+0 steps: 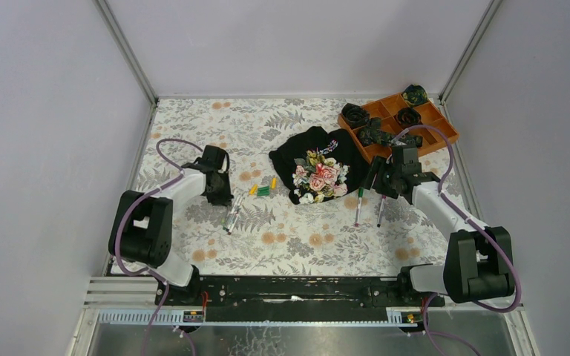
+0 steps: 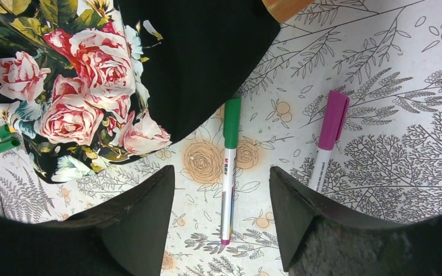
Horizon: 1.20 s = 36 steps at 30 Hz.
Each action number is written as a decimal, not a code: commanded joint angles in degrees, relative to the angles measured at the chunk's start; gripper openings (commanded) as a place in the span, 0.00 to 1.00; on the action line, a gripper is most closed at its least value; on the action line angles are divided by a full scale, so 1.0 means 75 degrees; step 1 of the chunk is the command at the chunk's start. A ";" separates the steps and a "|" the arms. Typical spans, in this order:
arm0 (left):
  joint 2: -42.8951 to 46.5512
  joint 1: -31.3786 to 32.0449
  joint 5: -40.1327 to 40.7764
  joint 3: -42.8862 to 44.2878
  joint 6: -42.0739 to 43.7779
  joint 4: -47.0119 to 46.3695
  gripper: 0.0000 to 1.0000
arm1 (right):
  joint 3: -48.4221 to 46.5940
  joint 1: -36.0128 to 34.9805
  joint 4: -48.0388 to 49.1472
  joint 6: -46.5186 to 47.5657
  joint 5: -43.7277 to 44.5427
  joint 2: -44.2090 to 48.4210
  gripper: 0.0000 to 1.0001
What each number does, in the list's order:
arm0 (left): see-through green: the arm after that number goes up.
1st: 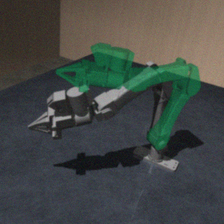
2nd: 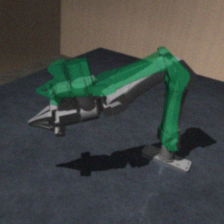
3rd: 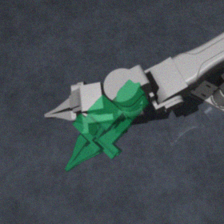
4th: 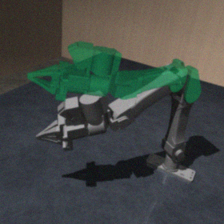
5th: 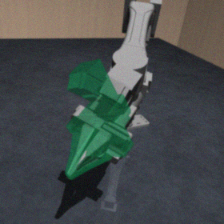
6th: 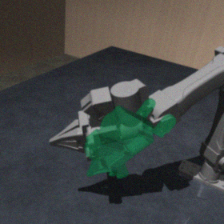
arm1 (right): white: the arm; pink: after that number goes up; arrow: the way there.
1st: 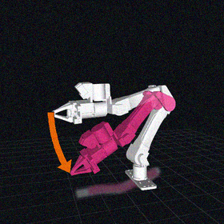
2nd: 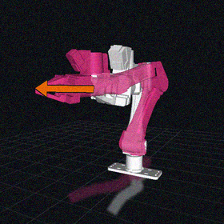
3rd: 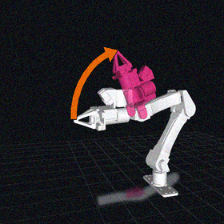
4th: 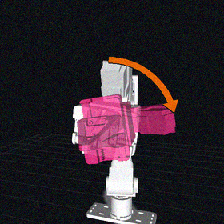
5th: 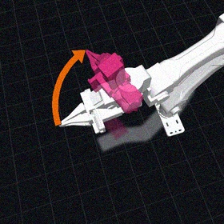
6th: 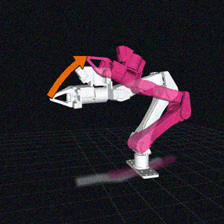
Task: Insert the pens into the pen caps
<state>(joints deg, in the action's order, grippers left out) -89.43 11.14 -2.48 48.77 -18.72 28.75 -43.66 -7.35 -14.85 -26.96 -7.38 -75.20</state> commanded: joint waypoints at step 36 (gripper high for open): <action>0.4105 0.0957 -0.6816 -0.1175 0.0011 -0.3162 0.00 | -0.1049 -0.3345 0.5508 -0.3579 -0.4018 -0.0168 0.72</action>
<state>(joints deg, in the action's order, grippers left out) -58.67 17.61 -43.75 40.97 -17.23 10.11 -47.07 -29.85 19.07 -50.11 -37.60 -73.71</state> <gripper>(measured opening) 0.038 0.730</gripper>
